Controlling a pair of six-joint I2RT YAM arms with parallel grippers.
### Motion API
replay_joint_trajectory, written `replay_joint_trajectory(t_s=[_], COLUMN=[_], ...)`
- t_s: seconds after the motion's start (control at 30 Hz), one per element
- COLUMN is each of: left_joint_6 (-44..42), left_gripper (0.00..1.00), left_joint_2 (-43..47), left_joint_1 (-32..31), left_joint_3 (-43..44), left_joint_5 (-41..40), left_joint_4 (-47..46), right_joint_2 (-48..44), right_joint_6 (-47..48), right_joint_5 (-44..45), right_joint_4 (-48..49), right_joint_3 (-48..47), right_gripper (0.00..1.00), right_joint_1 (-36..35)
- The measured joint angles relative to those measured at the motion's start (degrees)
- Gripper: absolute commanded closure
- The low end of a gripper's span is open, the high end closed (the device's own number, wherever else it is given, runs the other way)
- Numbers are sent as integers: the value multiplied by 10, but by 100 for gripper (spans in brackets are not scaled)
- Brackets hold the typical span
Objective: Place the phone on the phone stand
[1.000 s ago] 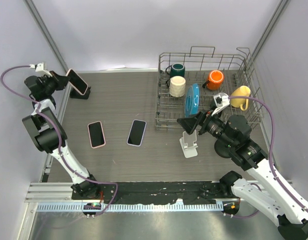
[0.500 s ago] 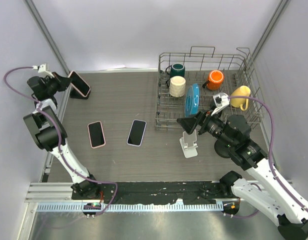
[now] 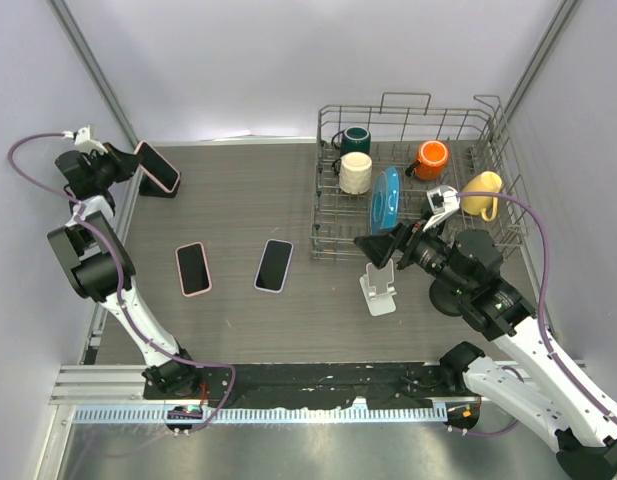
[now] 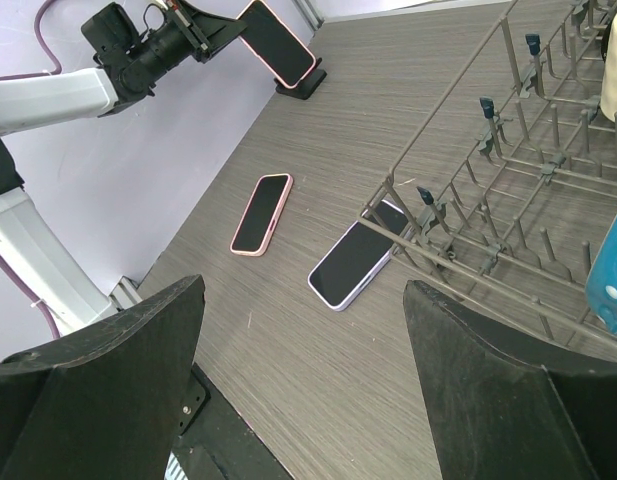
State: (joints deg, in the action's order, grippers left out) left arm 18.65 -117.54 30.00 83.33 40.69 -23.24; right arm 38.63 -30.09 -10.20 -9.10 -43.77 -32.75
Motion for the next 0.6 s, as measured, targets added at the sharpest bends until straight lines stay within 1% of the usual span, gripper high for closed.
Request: replay_joint_trajectory(t_s=[0.4, 0.6], left_joint_6=[51, 63], left_gripper=[100, 100], left_joint_2=[-10, -25], left_joint_1=[0, 0], left_joint_3=[1, 15], left_joint_5=[-15, -12], left_joint_4=[-18, -28], right_joint_2=[0, 0], right_joint_6=[0, 0], right_joint_5=[0, 0], right_joint_4=[0, 0], right_joint_3=[0, 0], right_gripper=[14, 14], right_joint_1=[0, 0])
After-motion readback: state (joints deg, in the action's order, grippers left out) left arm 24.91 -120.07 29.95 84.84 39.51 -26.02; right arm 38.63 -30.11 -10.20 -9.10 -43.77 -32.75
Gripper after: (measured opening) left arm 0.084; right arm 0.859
